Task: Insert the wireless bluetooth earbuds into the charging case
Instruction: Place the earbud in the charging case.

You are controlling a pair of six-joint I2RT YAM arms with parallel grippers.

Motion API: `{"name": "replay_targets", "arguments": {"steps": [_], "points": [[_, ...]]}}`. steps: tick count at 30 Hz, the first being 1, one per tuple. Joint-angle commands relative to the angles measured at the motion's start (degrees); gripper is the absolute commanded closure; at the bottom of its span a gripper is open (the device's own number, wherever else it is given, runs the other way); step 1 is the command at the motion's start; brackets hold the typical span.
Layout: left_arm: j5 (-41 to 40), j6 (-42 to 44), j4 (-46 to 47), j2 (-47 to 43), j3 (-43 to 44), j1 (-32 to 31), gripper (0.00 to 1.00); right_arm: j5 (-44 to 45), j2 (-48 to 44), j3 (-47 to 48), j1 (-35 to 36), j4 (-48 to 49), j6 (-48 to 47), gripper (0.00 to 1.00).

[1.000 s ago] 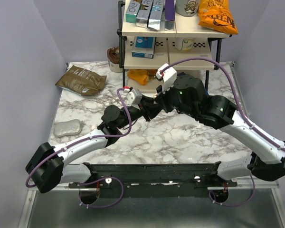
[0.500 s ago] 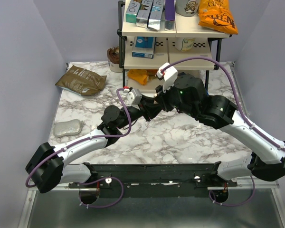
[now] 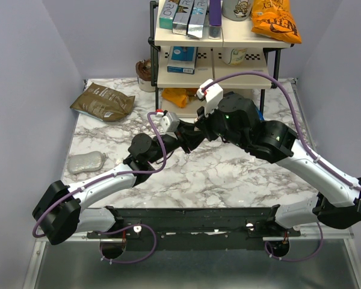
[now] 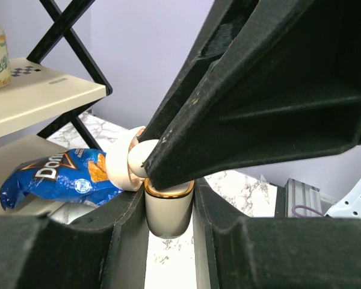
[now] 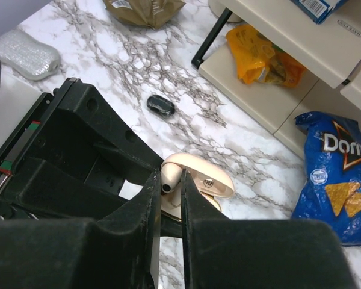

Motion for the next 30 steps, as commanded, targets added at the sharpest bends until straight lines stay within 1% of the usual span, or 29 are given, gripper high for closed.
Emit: {"name": "replay_targets", "arguments": {"steps": [1,3,4,5,16,25,29,30], "points": [[0.54,0.54,3.07,-1.73,-0.21,-0.13,1.0,1.45,0.75,-0.03,0.39,0.53,-0.18,0.9],[0.37,0.81,3.07,-1.82,-0.39,-0.13,1.0,1.54,0.23,-0.2,0.39,0.97,-0.09,0.94],[0.11,0.72,3.24,-1.9,-0.39,-0.13,1.0,1.63,-0.04,-0.38,0.39,1.14,0.0,0.99],[0.02,0.81,3.16,-1.99,-0.56,-0.13,1.0,1.71,-0.3,-0.81,0.3,1.75,0.0,0.99],[-0.69,1.07,5.53,-1.9,-1.27,-0.21,1.0,2.59,-3.47,-3.89,0.39,5.01,0.17,0.99],[-1.13,1.33,6.93,-1.82,-2.06,-0.13,1.0,2.77,-7.6,-6.79,0.3,10.02,0.7,0.99],[-1.13,1.25,8.69,-1.38,-2.24,-0.13,1.0,1.02,-10.4,-10.12,0.3,14.14,1.14,0.99],[-1.13,1.25,10.43,-1.2,-2.58,-0.13,1.0,-0.12,-11.28,-12.83,0.39,17.46,1.32,0.99]]}}
